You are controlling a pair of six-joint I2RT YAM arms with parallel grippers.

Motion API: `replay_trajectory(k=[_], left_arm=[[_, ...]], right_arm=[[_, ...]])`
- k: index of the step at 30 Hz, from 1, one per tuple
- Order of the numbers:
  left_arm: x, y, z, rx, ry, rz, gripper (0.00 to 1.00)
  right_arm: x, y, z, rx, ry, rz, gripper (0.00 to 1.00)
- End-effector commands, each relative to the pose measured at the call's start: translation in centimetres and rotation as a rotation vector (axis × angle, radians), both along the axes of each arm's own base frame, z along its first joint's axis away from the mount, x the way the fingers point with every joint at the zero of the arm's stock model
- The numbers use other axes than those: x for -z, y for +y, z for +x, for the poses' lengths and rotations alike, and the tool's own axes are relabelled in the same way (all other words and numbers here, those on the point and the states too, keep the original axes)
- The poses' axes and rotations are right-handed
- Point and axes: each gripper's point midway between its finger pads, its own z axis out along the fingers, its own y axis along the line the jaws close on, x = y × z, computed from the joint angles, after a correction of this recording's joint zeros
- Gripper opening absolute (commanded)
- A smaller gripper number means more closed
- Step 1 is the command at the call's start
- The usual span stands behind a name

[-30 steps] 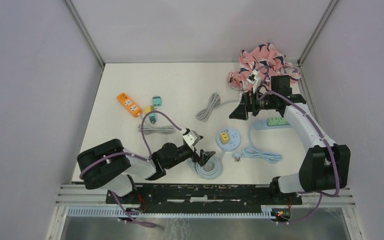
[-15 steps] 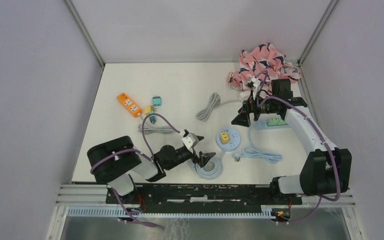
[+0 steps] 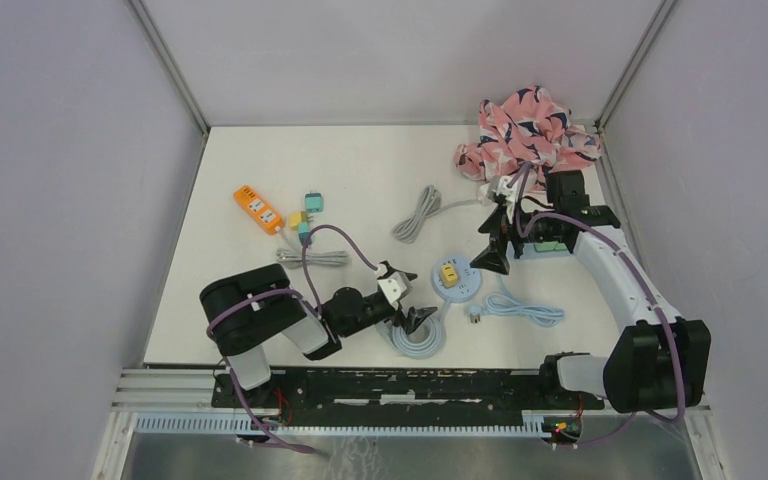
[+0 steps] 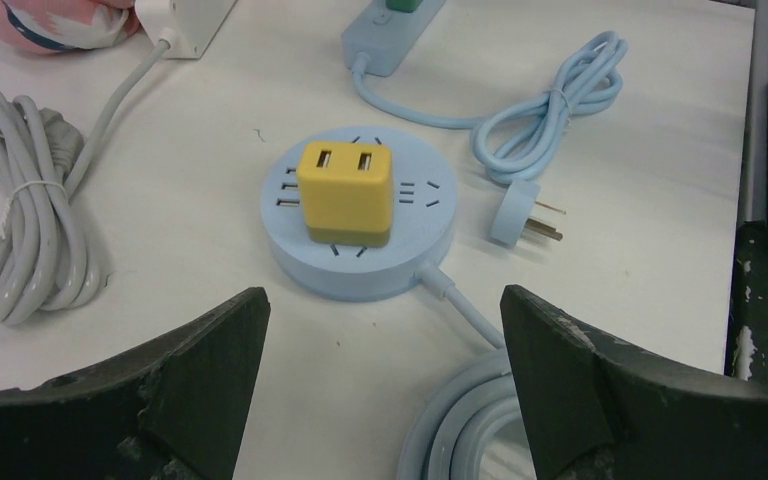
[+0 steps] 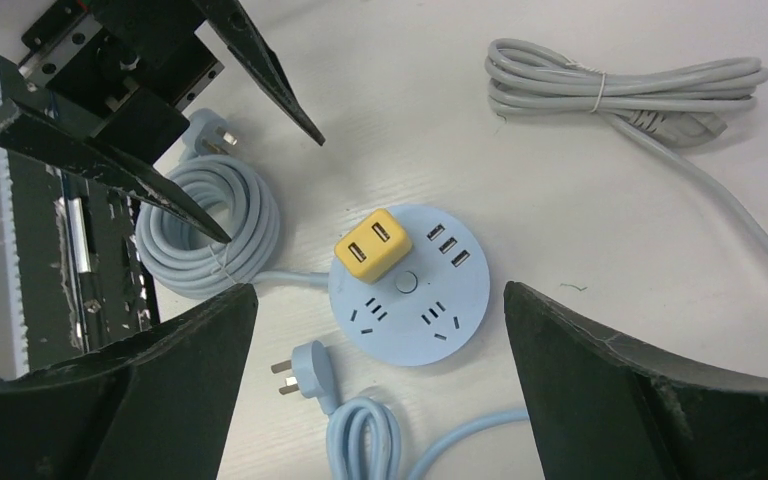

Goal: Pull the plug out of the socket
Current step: Remove the plug from the socket.

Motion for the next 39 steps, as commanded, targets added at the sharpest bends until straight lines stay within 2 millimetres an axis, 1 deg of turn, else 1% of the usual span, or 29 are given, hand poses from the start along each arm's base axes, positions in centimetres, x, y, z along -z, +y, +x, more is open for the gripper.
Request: replay_trajectory(k=[1, 6, 9, 10, 13, 15, 17, 19, 23, 27, 30, 33, 35, 36, 39], left_arm=[[-1.5, -1.5, 0.9, 0.014, -0.065, -0.013, 0.91], [-1.9, -1.0, 0.9, -0.009, -0.063, -0.043, 0.87], [-2.2, -0.2, 0.9, -0.032, -0.064, -0.063, 0.82], [-2.4, 0.0, 1.0, -0.041, -0.066, -0.072, 0.81], [-2.8, 0.7, 1.1, -0.073, -0.067, -0.099, 0.79], [-3.1, 1.1, 1.2, -0.085, -0.068, -0.111, 0.78], [-3.2, 1.3, 1.2, -0.095, -0.069, -0.119, 0.78], [-3.4, 1.5, 1.2, -0.101, -0.070, -0.125, 0.78], [-3.7, 1.8, 1.1, -0.106, -0.073, -0.135, 0.77], [-3.9, 2.2, 1.1, -0.115, -0.077, -0.148, 0.77], [-4.1, 2.5, 1.0, -0.119, -0.080, -0.157, 0.77], [-4.2, 2.6, 1.0, -0.124, -0.077, -0.164, 0.77], [-4.2, 2.6, 1.1, -0.134, -0.067, -0.171, 0.77], [-4.2, 2.7, 1.2, -0.143, -0.062, -0.177, 0.79], [-4.5, 3.2, 1.3, -0.167, -0.037, -0.209, 0.88]], right_arm=[[0.6, 0.8, -0.8, -0.077, -0.084, -0.031, 1.00], [3.4, 3.5, 0.2, -0.012, -0.080, -0.240, 1.00], [5.2, 4.0, 1.2, 0.063, -0.012, -0.357, 1.00], [6.0, 4.2, 1.3, 0.082, 0.020, -0.391, 1.00], [7.5, 4.9, 1.0, 0.105, 0.095, -0.464, 0.98], [8.0, 5.3, 0.7, 0.107, 0.123, -0.509, 0.96], [8.6, 5.3, 0.9, 0.139, 0.137, -0.545, 0.93], [9.0, 5.2, 1.2, 0.169, 0.153, -0.577, 0.87], [9.7, 5.2, 0.9, 0.171, 0.187, -0.619, 0.66], [10.0, 5.3, 0.6, 0.162, 0.209, -0.645, 0.51], [9.5, 5.3, 0.7, 0.157, 0.206, -0.649, 0.36], [8.7, 5.7, 0.6, 0.146, 0.202, -0.625, 0.18], [8.1, 6.1, 0.6, 0.136, 0.197, -0.598, 0.11], [7.8, 6.3, 0.6, 0.129, 0.195, -0.583, 0.07], [6.8, 7.0, 0.6, 0.097, 0.188, -0.525, 0.00]])
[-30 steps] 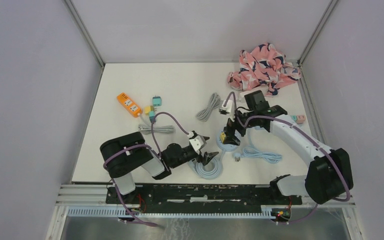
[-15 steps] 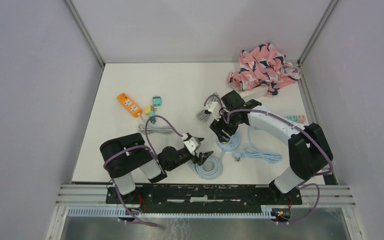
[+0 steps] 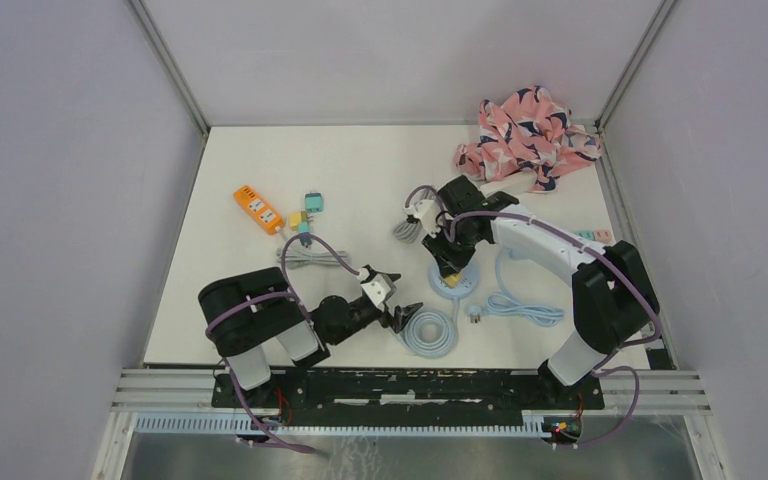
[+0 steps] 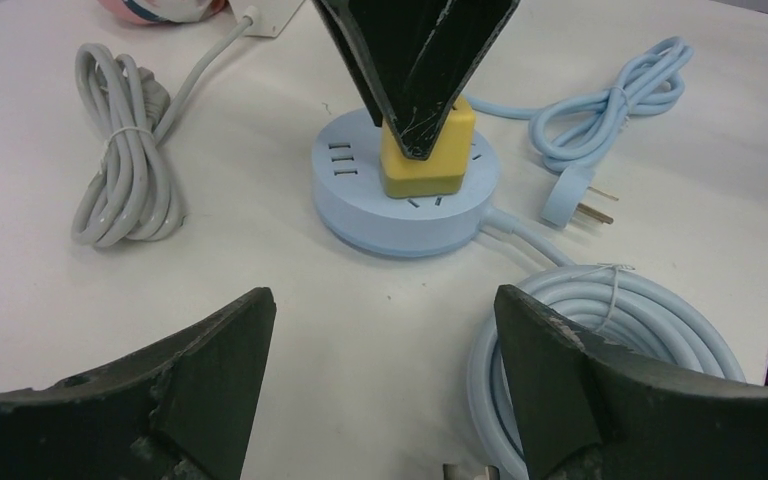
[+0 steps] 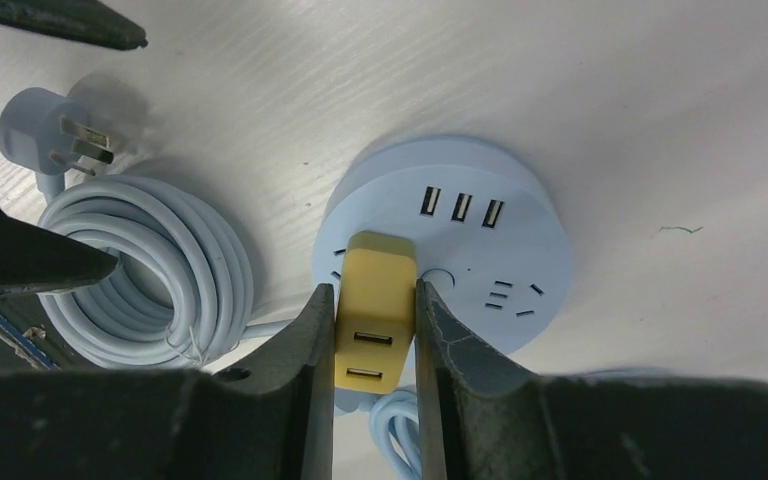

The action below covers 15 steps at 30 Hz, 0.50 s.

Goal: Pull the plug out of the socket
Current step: Remove the plug from the socket.

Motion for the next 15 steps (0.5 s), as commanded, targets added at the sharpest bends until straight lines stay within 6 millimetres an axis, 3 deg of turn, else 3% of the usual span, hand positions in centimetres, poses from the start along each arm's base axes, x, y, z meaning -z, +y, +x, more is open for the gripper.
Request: replay_trajectory(k=[1, 4, 10, 15], left_arm=[[-4.5, 0.8, 0.6, -0.058, -0.027, -0.194, 0.92], [-5.0, 1.6, 0.7, -0.073, 0.017, -0.250, 1.00], [-5.5, 1.7, 0.6, -0.010, 0.219, -0.400, 1.00], [-5.8, 1.2, 1.2, 0.023, 0.429, -0.516, 1.00]], right_arm=[[-3.7, 1.8, 0.8, -0.049, -0.054, 0.134, 0.00], [-4.9, 2.6, 0.9, -0.066, -0.058, 0.242, 0.00], [-7.0, 3.6, 0.5, -0.090, -0.046, 0.454, 0.00], [-7.5, 3.5, 0.8, -0.058, -0.032, 0.548, 0.00]])
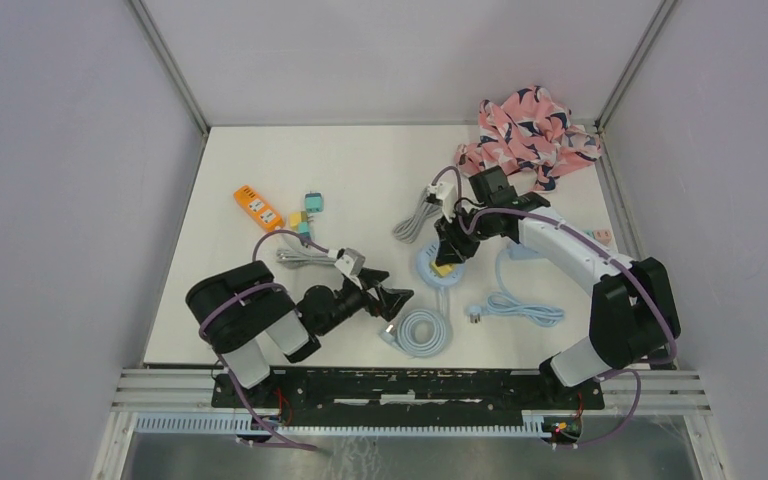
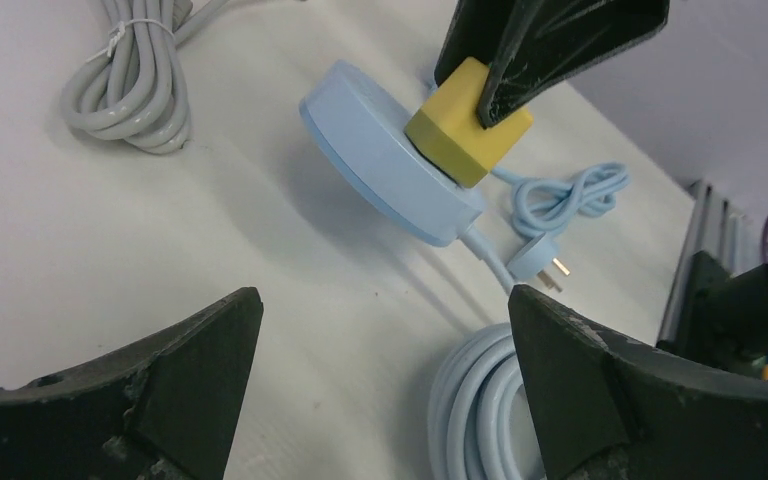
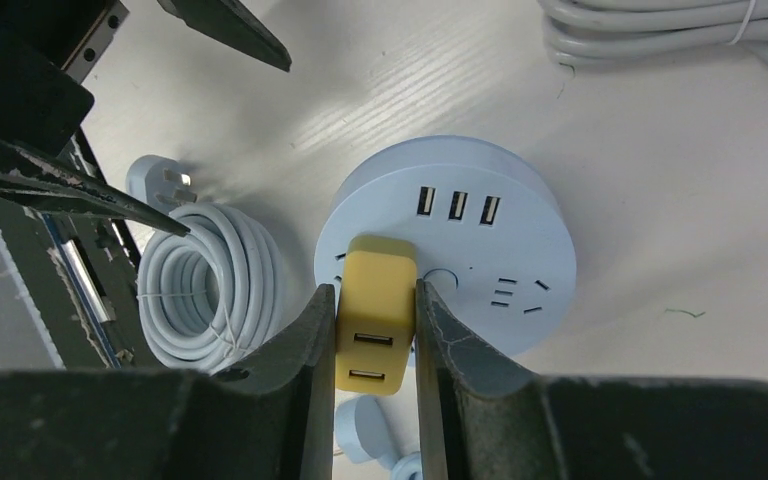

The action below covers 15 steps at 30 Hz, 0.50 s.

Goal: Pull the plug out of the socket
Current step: Remove the plug from the socket.

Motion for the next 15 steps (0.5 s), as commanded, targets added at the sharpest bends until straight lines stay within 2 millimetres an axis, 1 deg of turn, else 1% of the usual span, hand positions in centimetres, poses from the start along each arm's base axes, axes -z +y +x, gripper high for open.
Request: replay_trajectory(k=[1, 4, 6, 10, 12, 15], left_arm=[[-5.9, -1.5, -0.2, 0.071, 0.090, -0.306, 1.00], [-5.9, -2.1, 0.0, 0.072, 0.133, -0.293, 1.00], [-5.7, -2.9, 0.3, 0.074, 0.171, -0.260, 1.00], [-4.7, -4.5, 0.3, 0.064, 0.209, -0.178, 0.98], [-4.1, -4.9, 0.6, 0.055, 0.242, -0.177, 0.93], [-3.2, -5.1, 1.1, 0.023, 0.289, -0.180, 0.90]], right_arm=[[-3.6, 2.0, 0.1, -0.027, -0.023, 0.211, 0.00], [-3.6, 2.0, 0.3, -0.015, -0.007, 0.225, 0.00], [-3.7, 2.0, 0.4, -0.006, 0.007, 0.233, 0.00], [-3.8, 2.1, 0.3, -0.001, 0.024, 0.246, 0.00], [-3.8, 2.1, 0.3, 0.001, 0.027, 0.248, 0.00], [-3.8, 2.1, 0.4, 0.002, 0.023, 0.249, 0.00]])
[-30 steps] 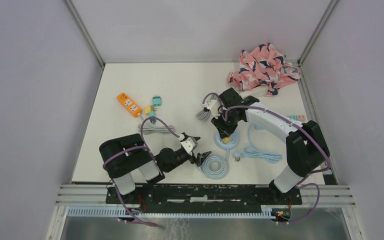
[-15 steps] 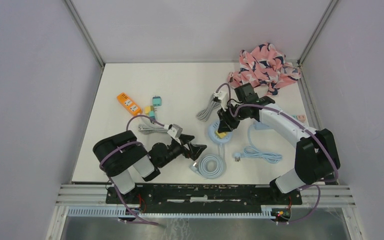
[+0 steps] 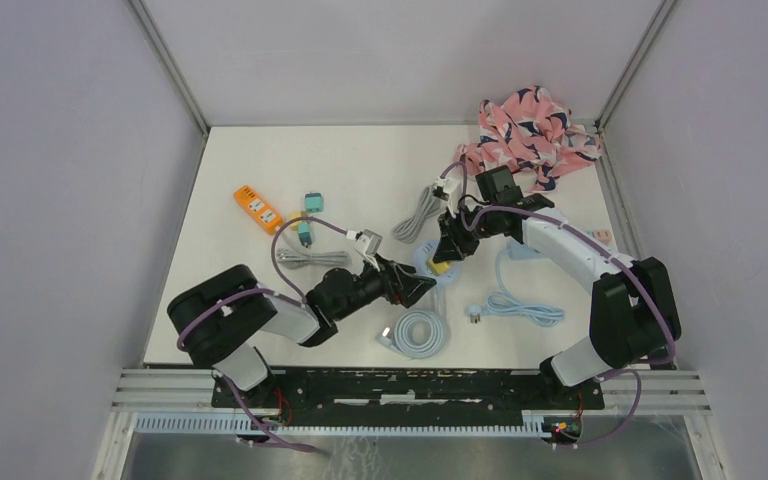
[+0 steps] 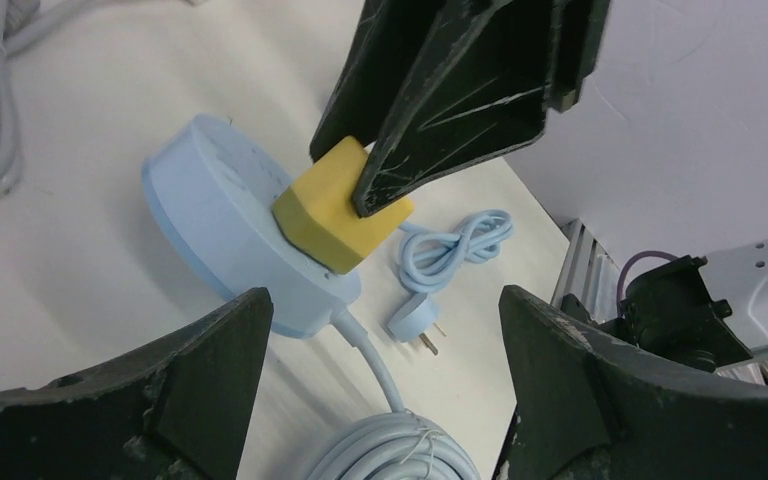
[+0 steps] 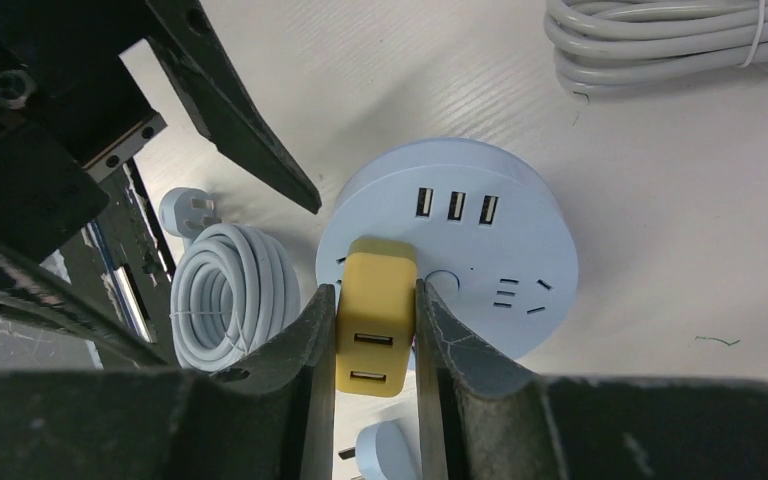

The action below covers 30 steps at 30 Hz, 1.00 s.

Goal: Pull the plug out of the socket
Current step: Remove the plug from the socket.

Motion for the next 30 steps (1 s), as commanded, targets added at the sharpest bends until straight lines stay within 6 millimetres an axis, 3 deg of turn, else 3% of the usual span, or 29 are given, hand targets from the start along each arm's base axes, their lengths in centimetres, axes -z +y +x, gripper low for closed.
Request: replay_trajectory(k=[1, 6, 8, 14, 18, 21, 26, 30], left_arm=[[2.0, -0.3, 0.8, -0.054, 0.121, 0.013, 0.89], [2.6, 0.3, 1.6, -0.116, 0.161, 0.027, 0.84], [2.9, 0.1, 2.0, -0.132, 0.179, 0.044, 0.77], [3.2, -1.2, 2.9, -0.133, 0.210, 0.024, 0.74], [3.9, -1.6, 3.7, -0.151, 0.251, 0.024, 0.53], [4.3, -1.8, 3.9, -0.151, 0.261, 0.031, 0.44], [5.2, -1.0, 4.5, -0.192, 0.292, 0.048, 0.08], [6.6, -0.3, 5.1, -0.248, 0.351, 0.071, 0.03]], right_arm=[[-3.1, 1.5, 0.0, -0.028, -0.026, 0.117, 0.00], [-3.0, 1.4, 0.0, -0.026, -0.027, 0.115, 0.00], [-3.0, 1.5, 0.0, -0.029, -0.025, 0.117, 0.00], [-2.9, 1.5, -0.2, -0.030, -0.020, 0.121, 0.00], [-2.9, 1.4, -0.2, -0.030, -0.023, 0.118, 0.00], [-3.0, 1.3, -0.1, -0.027, -0.034, 0.115, 0.00], [-2.9, 1.0, 0.2, -0.007, -0.063, 0.095, 0.00], [-2.9, 0.4, 0.9, 0.037, -0.134, 0.052, 0.00]])
